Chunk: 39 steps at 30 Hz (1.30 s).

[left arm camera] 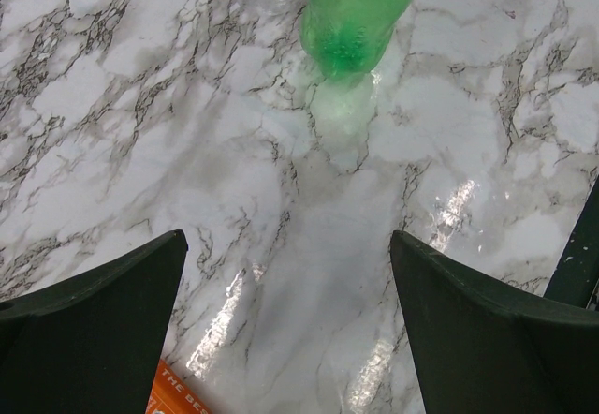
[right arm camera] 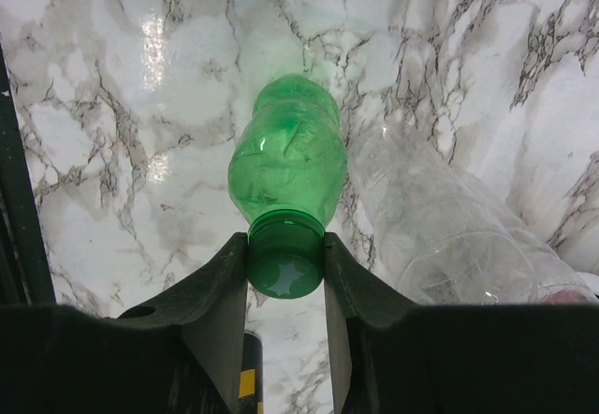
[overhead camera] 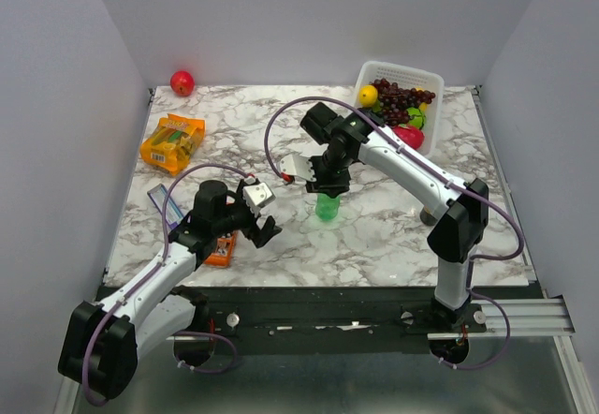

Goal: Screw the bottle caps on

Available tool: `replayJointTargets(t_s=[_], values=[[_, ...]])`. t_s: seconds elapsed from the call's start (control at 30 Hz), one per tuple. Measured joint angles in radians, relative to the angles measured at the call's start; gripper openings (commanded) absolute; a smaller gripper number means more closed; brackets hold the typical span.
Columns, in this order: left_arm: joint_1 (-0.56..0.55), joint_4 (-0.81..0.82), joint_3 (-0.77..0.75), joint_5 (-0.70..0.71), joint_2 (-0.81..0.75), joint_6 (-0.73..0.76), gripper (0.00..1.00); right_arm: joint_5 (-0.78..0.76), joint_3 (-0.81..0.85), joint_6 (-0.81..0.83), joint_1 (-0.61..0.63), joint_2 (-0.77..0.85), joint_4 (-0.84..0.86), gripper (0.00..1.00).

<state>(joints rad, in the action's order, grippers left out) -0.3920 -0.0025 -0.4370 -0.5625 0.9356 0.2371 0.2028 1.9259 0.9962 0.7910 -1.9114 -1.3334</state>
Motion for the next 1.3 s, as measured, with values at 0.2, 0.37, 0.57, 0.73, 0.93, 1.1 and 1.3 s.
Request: replayJointTargets(t_s=[0.2, 0.37, 0.57, 0.73, 0.93, 1.1, 1.3], values=[[0.011, -0.001, -0.006, -0.008, 0.008, -0.002, 0.99, 0.0, -0.006, 0.0, 0.0, -0.01, 0.0, 0.43], [0.013, -0.001, -0.009, -0.015, 0.017, -0.002, 0.99, 0.0, -0.007, 0.001, 0.0, -0.021, 0.0, 0.48], [0.013, -0.001, -0.009, -0.018, 0.021, -0.002, 0.99, 0.0, -0.011, 0.008, 0.0, -0.026, 0.0, 0.55], [0.013, -0.001, -0.009, -0.018, 0.024, -0.002, 0.99, -0.001, -0.013, 0.011, 0.0, -0.026, 0.0, 0.62], [0.013, -0.001, -0.009, -0.024, 0.024, -0.002, 0.99, -0.001, -0.012, 0.01, 0.0, -0.026, 0.0, 0.7], [0.013, 0.0, -0.009, -0.032, 0.025, -0.002, 0.99, 0.0, 0.021, 0.005, 0.0, -0.026, -0.004, 0.91], [0.013, -0.007, -0.035, -0.034, 0.05, -0.005, 0.99, 0.008, 0.107, -0.013, 0.0, -0.012, -0.002, 1.0]])
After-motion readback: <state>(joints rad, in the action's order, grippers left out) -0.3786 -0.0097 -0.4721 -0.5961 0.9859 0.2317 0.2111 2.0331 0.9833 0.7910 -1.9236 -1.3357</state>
